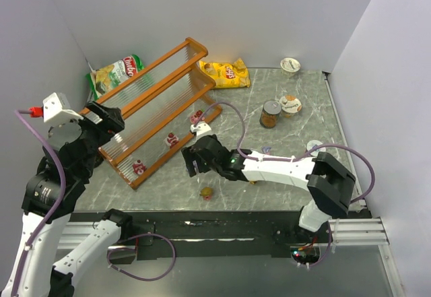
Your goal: Place and organize the plastic toys onto the shelf
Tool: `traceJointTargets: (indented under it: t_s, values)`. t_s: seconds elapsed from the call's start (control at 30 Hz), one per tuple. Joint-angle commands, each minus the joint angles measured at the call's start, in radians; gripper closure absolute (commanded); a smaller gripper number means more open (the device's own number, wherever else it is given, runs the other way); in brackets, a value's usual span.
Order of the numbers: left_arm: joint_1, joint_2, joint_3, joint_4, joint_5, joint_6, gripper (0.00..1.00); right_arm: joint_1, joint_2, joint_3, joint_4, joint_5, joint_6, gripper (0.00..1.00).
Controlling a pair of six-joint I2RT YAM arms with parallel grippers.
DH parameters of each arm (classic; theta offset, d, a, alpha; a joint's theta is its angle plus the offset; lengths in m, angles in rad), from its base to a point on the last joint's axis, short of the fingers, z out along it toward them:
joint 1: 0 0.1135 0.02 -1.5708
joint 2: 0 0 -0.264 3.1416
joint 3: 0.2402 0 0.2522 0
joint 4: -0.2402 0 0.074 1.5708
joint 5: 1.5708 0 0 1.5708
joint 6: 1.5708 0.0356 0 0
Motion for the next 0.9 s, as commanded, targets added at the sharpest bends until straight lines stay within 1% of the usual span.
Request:
traceJointTargets:
  t_s: [0.0, 0.23, 0.33, 0.37, 0.7, 0.73, 0.87]
  values:
    - [0.001, 0.007, 0.035, 0.001, -0.02, -0.018, 0.04, -0.006, 0.054, 0.006, 0.09, -0.03, -0.044, 0.11]
    - [0.003, 0.018, 0.056, 0.001, -0.002, -0.014, 0.04, -0.006, 0.157, 0.073, 0.102, -0.022, -0.05, 0.16]
    - [0.003, 0.02, 0.061, -0.001, 0.008, -0.017, 0.04, -0.009, 0.196, 0.096, 0.098, 0.005, -0.039, 0.2]
    - [0.003, 0.018, 0.062, -0.002, 0.011, -0.02, 0.04, -0.009, 0.205, 0.099, 0.104, 0.019, -0.036, 0.23]
    - [0.003, 0.013, 0.084, -0.032, -0.008, -0.011, 0.04, -0.007, 0.26, 0.124, 0.133, 0.053, -0.027, 0.3]
    - [0.003, 0.013, 0.084, -0.033, -0.009, -0.008, 0.04, -0.007, 0.265, 0.13, 0.133, 0.062, -0.024, 0.35]
    - [0.003, 0.013, 0.081, -0.032, -0.008, -0.001, 0.04, -0.007, 0.295, 0.164, 0.102, 0.085, -0.013, 0.42]
